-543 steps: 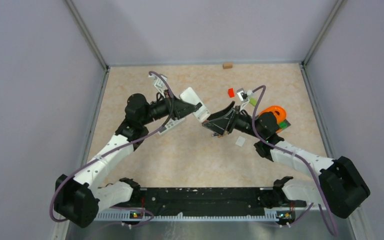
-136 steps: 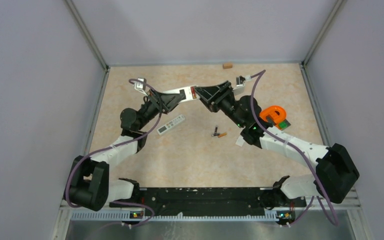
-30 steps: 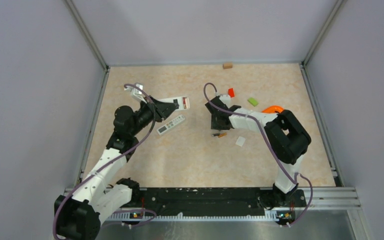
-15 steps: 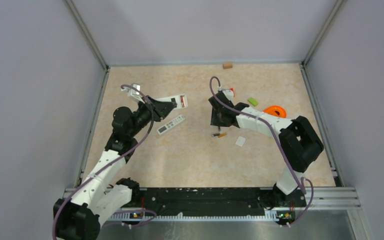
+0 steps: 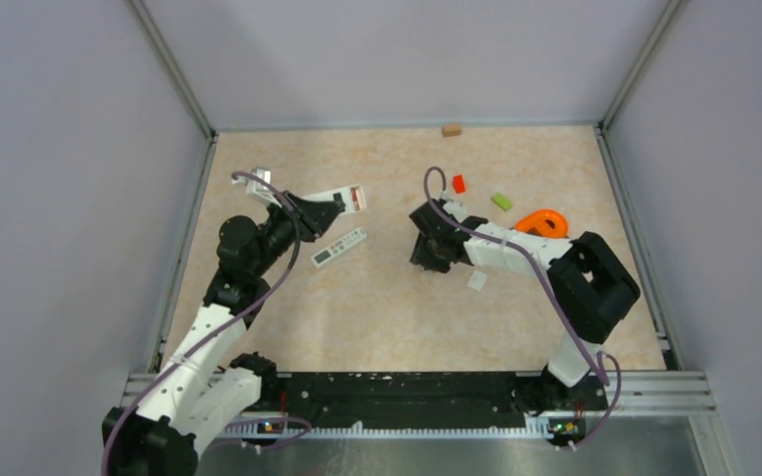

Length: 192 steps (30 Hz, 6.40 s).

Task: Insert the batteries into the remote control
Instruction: Adjust the battery at the center of the board, then pick up the battery from the center of the board, then load the battery into the remote control.

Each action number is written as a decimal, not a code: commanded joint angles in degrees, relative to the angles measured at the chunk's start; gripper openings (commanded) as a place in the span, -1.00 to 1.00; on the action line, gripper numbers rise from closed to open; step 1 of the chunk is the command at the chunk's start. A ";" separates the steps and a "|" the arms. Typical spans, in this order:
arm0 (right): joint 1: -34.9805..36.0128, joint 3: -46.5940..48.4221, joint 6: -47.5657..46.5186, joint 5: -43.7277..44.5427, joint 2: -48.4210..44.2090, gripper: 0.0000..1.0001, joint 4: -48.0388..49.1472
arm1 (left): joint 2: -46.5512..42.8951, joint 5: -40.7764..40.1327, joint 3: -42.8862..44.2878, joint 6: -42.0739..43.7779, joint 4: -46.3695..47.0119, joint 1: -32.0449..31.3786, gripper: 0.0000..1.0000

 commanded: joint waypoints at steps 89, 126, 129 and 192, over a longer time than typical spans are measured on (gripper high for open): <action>2.47 7.41 -17.40 -2.13 7.72 -0.35 -15.82 | -3.58 -2.73 -1.72 1.50 0.49 0.56 -0.96; -0.30 4.51 -19.90 -9.12 -21.74 -1.00 -0.59 | 13.35 15.25 0.83 -11.70 8.13 0.55 -1.00; -0.56 4.94 -20.55 -16.48 -23.20 -1.00 2.13 | 19.11 18.58 0.58 -17.73 14.80 0.56 -1.00; -0.42 17.61 -17.39 -17.21 -9.92 -0.65 -5.17 | 24.84 22.13 -3.21 -24.71 27.32 0.49 -1.00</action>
